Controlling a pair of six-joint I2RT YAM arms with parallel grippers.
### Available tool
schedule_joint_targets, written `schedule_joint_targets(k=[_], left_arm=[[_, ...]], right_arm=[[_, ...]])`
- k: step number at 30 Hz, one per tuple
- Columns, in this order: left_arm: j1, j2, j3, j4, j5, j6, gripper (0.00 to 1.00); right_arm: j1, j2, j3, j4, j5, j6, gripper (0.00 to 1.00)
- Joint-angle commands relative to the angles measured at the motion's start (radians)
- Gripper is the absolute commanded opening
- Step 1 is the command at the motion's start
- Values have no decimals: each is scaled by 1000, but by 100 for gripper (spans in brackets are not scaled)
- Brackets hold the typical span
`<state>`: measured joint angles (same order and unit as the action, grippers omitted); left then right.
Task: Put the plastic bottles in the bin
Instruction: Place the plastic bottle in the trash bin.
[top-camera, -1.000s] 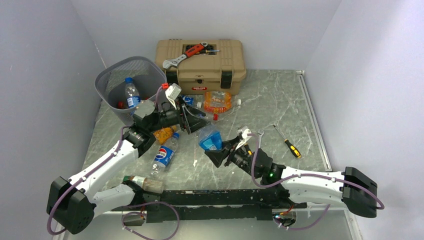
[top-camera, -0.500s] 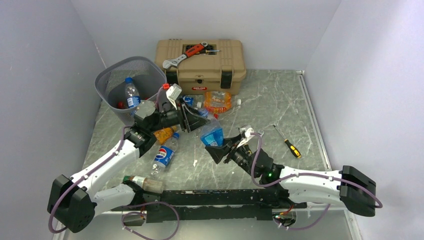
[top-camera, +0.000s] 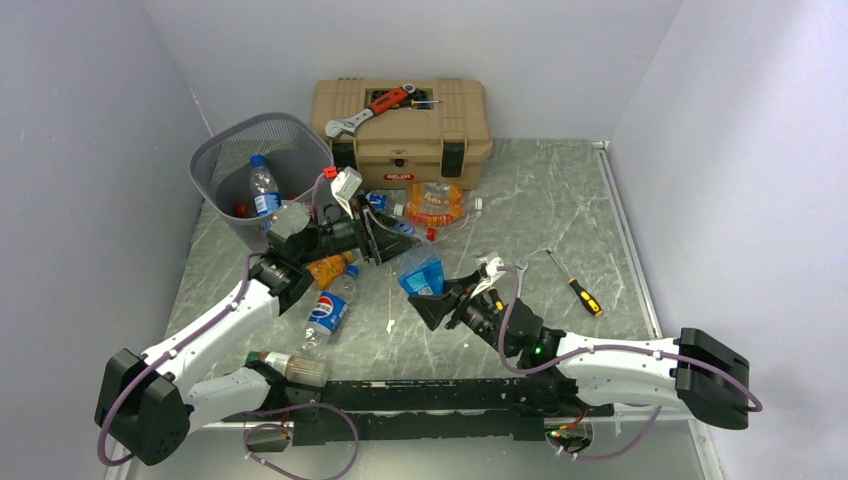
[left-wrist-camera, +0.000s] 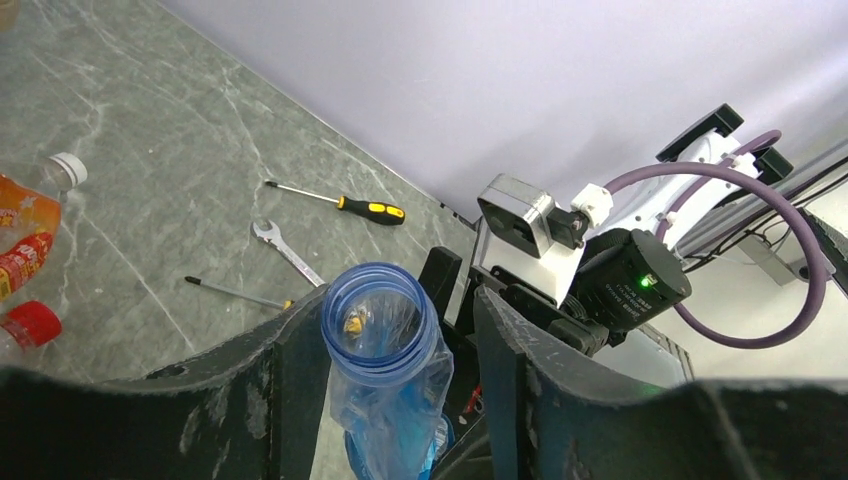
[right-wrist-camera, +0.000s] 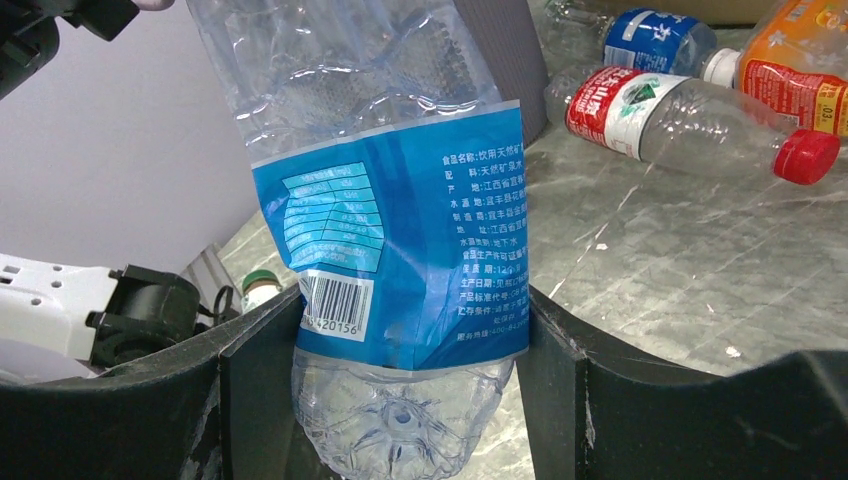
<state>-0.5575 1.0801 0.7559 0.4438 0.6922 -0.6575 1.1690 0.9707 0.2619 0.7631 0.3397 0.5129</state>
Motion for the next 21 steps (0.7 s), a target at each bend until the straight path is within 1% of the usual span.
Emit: schedule_joint_targets(k=[1, 2, 3, 4, 10, 11, 15, 21], left_arm=[[1, 3, -8, 83, 19, -20, 53], [1, 3, -9, 86, 20, -19, 49], [1, 5, -9, 86, 21, -19, 41], [1, 6, -9, 84, 21, -17, 36], [1, 6, -1, 73, 26, -3, 8], [1, 4, 2, 62, 23, 6, 1], [1, -27, 19, -15, -16, 63, 0], [1, -114, 66, -210, -133, 228, 0]], right_arm=[[8, 2, 5, 38, 14, -14, 0], [8, 4, 3, 43, 16, -12, 0], [9, 7, 1, 50, 16, -11, 0], [8, 10, 0, 53, 16, -11, 0], [16, 31, 1, 33, 18, -9, 0], [17, 30, 0, 19, 21, -8, 0], [31, 2, -11, -73, 62, 1, 0], [42, -89, -49, -253, 119, 32, 0]])
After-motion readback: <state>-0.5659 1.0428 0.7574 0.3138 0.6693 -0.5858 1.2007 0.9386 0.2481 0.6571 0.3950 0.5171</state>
